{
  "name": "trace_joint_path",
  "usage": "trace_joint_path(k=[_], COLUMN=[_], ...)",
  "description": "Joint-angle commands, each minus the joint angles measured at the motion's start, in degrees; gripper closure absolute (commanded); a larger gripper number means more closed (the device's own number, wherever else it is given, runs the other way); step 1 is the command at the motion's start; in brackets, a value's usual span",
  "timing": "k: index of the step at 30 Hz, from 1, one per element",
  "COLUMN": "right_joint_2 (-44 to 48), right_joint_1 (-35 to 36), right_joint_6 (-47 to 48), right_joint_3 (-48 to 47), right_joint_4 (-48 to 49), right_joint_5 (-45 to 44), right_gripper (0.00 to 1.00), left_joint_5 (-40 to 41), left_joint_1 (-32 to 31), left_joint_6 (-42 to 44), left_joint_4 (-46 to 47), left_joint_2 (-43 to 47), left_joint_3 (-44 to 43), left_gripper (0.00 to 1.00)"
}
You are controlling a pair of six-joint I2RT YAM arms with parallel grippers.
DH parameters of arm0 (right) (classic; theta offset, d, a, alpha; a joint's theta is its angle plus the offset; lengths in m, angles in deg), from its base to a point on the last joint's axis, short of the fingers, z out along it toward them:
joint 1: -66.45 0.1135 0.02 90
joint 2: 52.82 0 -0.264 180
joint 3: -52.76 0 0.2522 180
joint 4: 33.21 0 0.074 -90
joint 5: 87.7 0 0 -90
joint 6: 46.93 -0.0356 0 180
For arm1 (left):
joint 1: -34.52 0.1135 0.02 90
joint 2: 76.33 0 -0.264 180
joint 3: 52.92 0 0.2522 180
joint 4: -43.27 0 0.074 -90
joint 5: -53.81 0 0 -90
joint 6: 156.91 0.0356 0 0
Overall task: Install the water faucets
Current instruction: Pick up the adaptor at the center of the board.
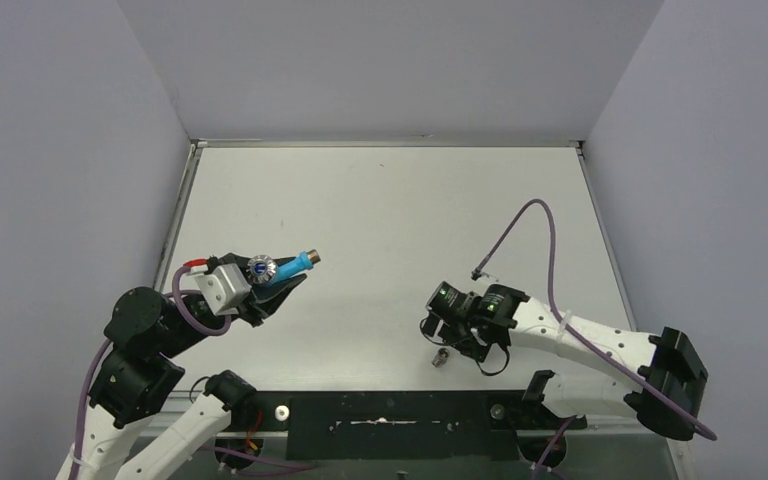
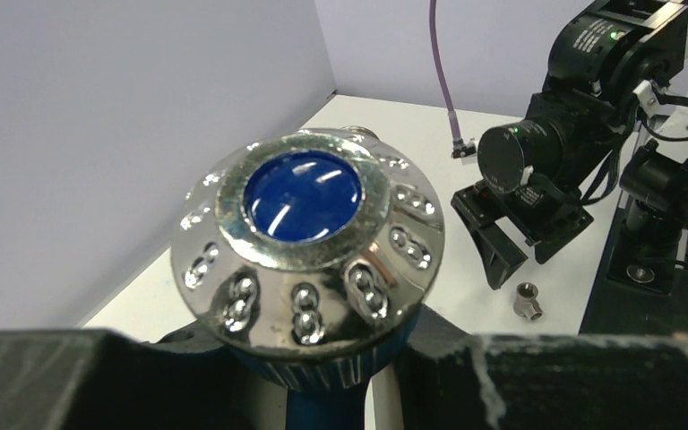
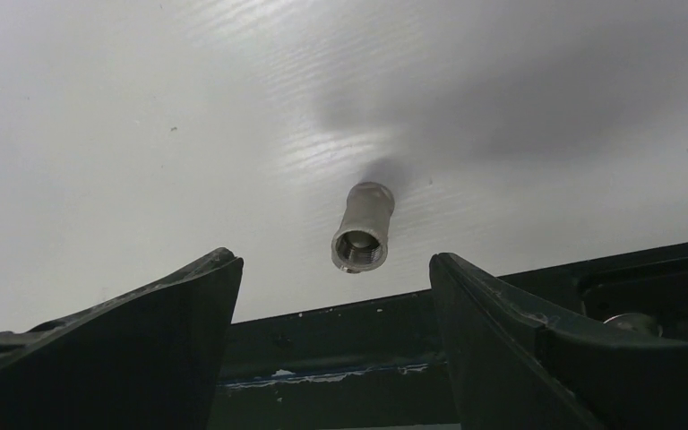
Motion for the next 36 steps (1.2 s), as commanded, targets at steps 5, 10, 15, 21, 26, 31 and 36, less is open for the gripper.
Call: trace_joint_path(k=[5,10,15,21,26,31,36], right_joint_2=[-12.5,-18.5,-19.8,-19.3,-18.7,-18.2,-17.4], right_joint_1=[4.6,4.8,4.8,4.4,4.2,4.1,4.1], right_joint_6=[-15.2,-13.7,-13.0,-13.1,-13.4,-13.5,-13.9], right_joint_3=[-2.7,-4.1,-4.4,-1.7,0.4,1.7,3.4], right_joint_4=[0.2,1.0,2.5,4.5,6.1,6.0,7.3], right_joint_5=[-0.4,0.2,0.4,1.1,2.2,2.6,3.2], right_gripper=[0.23,0.26,0.30,0.35,0.36,0.41,0.50], left_joint_5=[-3.7,-4.7,-4.4,-4.5,-4.7,-4.7,-4.9], left_joint_1=[-0.2,-0.2,-0.2,-0.2,-0.2,-0.2,-0.2], left_joint_6=[-1.8,-2.2,-2.2,-2.5,-2.6,-3.0,-3.2], left_joint_4=[3.6,3.5,3.4,3.6,3.5,4.1,4.5], left_joint_2=[1.8,2.3,2.7,2.8,2.7,2.4,2.2], left_joint_3=[0.4,0.8,1.1,1.5,1.6,1.9,2.2], left_gripper=[1.00,1.00,1.00,1.00,1.00,1.00,1.00])
